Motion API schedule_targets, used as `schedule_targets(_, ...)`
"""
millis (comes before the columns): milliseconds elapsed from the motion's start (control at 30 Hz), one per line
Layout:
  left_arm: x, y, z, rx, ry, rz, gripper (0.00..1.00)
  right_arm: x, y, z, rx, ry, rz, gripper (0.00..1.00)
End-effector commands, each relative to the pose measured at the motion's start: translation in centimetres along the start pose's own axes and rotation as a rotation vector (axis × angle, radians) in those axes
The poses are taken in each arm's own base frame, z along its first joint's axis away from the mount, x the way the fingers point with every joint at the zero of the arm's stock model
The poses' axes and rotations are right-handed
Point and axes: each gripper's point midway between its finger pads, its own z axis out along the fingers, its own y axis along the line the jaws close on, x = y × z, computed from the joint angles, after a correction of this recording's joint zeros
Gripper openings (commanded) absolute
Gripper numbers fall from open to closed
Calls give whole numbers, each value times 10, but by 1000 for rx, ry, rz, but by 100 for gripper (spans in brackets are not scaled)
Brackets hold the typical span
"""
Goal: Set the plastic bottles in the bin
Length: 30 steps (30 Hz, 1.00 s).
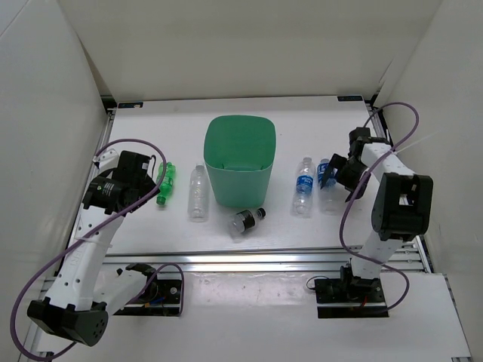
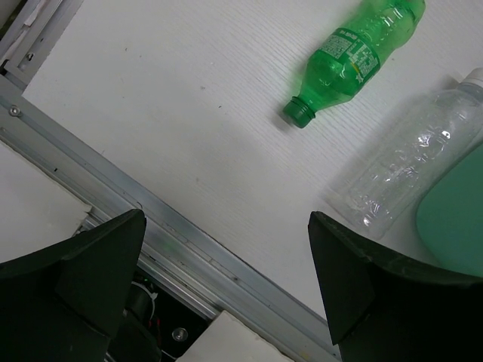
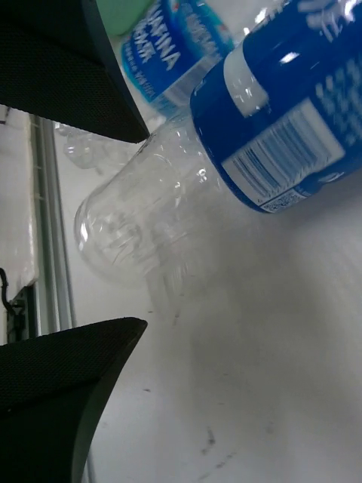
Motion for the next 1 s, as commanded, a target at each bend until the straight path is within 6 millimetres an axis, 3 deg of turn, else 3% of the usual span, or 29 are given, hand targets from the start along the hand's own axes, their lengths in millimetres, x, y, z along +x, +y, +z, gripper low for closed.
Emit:
schedule_targets(0,-5,3,0,-7,-31,4,100,-20,0,15,14,-24,-22,100)
schedule_targets(133,-9,-1,2,-22,-30,11,100,-24,5,27,4,4,-10,91)
schedule_targets(167,-8,-2,4,-29,-23,17,100,-23,4,30,8,13,-9,79)
schedule_targets(300,-8,-3,8,-56,-10,26,100,-26,3,33,20,13,-8,55)
schedule_targets(400,-7,-5,10,-72,5,20,100,-31,8,8,1,-28,-23,40)
schedule_targets(500,-5,-7,14,-85,16,19,100,-36,21,-38,-41,-117,-36,33)
schedule_targets(533,-5,-7,14,-85,15,8,100,-35,28,-68,-70,-169,-44,31)
schedule_targets(567,-9,-8,14,-91,6,-1,100,-47,46,-102,-127,-257,-69,31)
schedule_targets(633,-10,-11,15,-92,6,-13,100,-44,83,-157,-231,-366,-128,31)
schedule_targets(667,-10,-11,15,-92,5,-28,100,-42,116,-200,-321,-447,-192,31)
schedule_targets(733,-14,-15,13,-79,-6,-39,100,-36,149,-241,-409,-510,-254,31)
schedule_targets(800,-15,-18,16,-77,-7,-41,100,-18,197,-284,-557,-550,-365,31)
schedule_targets(867,-16,-20,18,-76,-8,-31,100,0,236,-303,-644,-566,-454,31)
schedule_targets(900,-17,-23,20,-75,-10,-32,100,0,254,-295,-651,-557,-495,31)
schedule_targets(933,-15,-24,23,-84,-1,-14,100,0,266,-303,-661,-601,-523,31)
schedule_targets(967,-18,-26,23,-82,-2,-15,100,13,282,-299,-668,-595,-585,31)
